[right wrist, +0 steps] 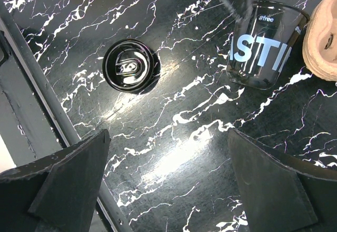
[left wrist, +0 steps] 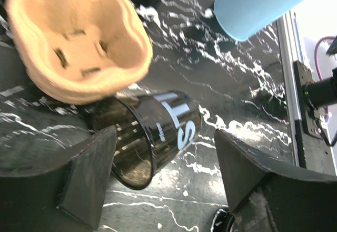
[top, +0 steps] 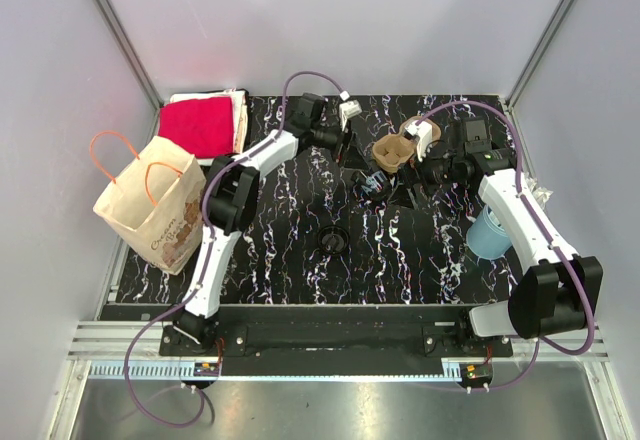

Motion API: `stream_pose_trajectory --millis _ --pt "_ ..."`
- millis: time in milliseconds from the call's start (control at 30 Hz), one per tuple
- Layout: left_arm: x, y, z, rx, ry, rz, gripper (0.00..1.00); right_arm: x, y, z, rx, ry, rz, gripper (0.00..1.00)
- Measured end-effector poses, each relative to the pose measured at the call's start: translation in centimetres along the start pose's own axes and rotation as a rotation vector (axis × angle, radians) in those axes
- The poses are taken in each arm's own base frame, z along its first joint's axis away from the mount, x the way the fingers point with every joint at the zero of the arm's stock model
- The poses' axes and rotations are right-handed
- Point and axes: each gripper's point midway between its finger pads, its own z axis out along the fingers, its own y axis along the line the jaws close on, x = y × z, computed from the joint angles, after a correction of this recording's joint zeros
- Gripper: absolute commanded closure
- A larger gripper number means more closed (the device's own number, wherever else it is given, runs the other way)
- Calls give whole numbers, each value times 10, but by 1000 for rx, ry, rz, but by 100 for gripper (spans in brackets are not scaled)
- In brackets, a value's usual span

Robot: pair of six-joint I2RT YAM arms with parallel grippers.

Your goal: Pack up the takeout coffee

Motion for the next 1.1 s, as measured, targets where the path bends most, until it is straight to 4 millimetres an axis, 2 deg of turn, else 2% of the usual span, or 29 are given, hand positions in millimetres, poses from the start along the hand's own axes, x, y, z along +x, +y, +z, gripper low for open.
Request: stream_pose_trajectory --millis 100,200,233,300,333,400,533,567,667,867,967,1100 --pt "13 -2 2 5 31 -16 32 0 0 0 1 0 -2 1" --pt "24 -3 3 2 60 -29 43 0 0 0 0 1 -4 0" --pt "26 -4 4 3 67 -31 51 0 0 0 0 1 -5 0" --pt "29 -5 5 2 78 -28 60 0 0 0 1 0 -6 0" --pt "31 -5 5 2 84 -28 72 0 0 0 1 0 -6 0" --pt "33 -5 5 -1 92 -28 81 0 -1 0 1 0 -6 0" --pt "36 -5 6 -4 99 -27 89 0 -1 -1 2 0 -6 0" --pt "37 -5 6 -4 101 -28 95 0 -1 -1 2 -1 -6 0" --pt "38 -5 5 -5 103 -33 100 0 -1 -1 3 -2 -6 0" --pt "36 -6 -2 -69 131 -35 100 -1 -1 -2 6 -5 -8 0" --pt "28 -9 -16 -164 176 20 100 -2 0 -4 7 -9 -12 0" --pt "10 -23 -49 -333 281 210 100 -3 1 -6 10 -14 -18 0"
